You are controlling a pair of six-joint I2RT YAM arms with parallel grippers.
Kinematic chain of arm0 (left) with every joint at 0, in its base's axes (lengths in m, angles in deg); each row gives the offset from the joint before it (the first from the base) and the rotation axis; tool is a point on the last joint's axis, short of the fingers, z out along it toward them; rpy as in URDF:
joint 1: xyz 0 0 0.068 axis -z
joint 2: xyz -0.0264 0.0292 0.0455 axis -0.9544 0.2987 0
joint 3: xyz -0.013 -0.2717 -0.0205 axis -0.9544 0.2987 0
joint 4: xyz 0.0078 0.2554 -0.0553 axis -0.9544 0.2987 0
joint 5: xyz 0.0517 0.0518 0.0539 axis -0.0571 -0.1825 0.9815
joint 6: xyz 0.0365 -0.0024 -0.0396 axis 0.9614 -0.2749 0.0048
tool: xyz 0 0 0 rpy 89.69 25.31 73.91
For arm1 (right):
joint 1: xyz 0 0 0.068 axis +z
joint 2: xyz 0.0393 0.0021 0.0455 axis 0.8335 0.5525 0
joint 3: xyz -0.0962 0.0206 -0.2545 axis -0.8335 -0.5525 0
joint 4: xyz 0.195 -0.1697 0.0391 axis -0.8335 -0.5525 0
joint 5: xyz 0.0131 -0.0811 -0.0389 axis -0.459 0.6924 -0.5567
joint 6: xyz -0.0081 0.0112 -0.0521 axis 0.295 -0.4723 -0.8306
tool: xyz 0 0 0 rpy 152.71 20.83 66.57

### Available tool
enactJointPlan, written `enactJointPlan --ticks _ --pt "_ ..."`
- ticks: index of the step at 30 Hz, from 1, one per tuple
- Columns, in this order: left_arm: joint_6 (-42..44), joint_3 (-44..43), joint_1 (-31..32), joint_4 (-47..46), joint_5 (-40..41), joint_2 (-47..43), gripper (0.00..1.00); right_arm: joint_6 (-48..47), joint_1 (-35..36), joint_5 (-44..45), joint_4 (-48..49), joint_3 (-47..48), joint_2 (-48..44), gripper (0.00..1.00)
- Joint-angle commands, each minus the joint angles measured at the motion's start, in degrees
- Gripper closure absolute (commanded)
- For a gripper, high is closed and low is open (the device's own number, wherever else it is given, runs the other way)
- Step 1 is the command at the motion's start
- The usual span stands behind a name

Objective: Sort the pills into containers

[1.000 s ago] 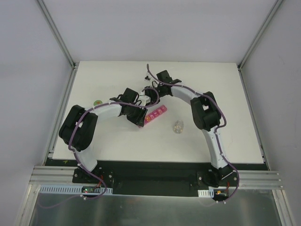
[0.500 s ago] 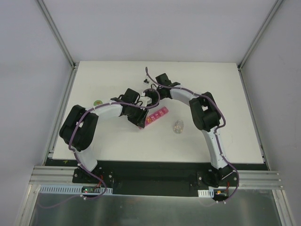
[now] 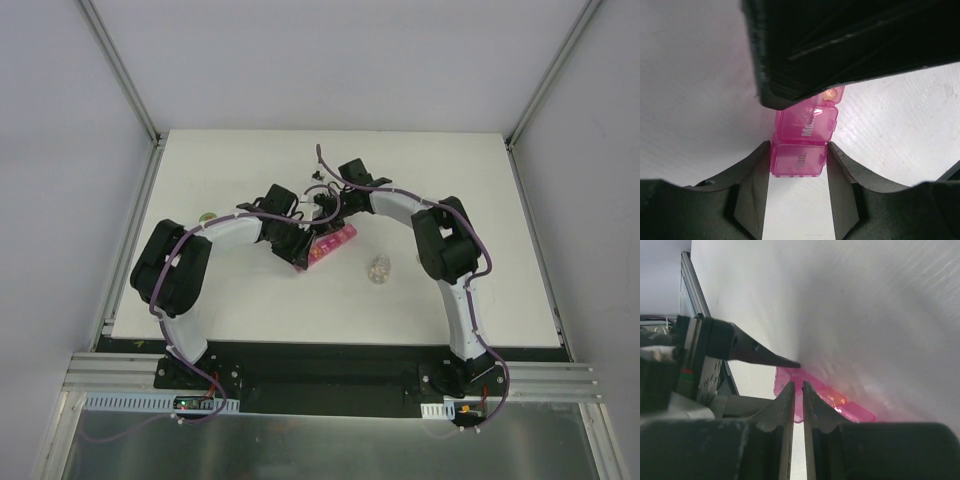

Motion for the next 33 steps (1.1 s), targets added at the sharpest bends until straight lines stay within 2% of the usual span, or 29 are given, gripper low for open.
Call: enactJointPlan --ticks 1,13,33 --pt "-0.74 -1.11 -1.04 1.88 1.75 1.01 0.62 -1.93 -0.17 -1.82 -1.23 -1.55 -4.4 0.87" --pt "-1.0 -2.34 -1.57 2.76 1.49 2.07 0.62 -7.46 -0.26 0.55 -5.8 -5.15 -7.13 0.87" --pt "-1.09 -3.39 -1.84 3.55 0.7 2.51 0.62 -11.34 0.79 11.98 -10.11 -5.16 -6.87 0.88"
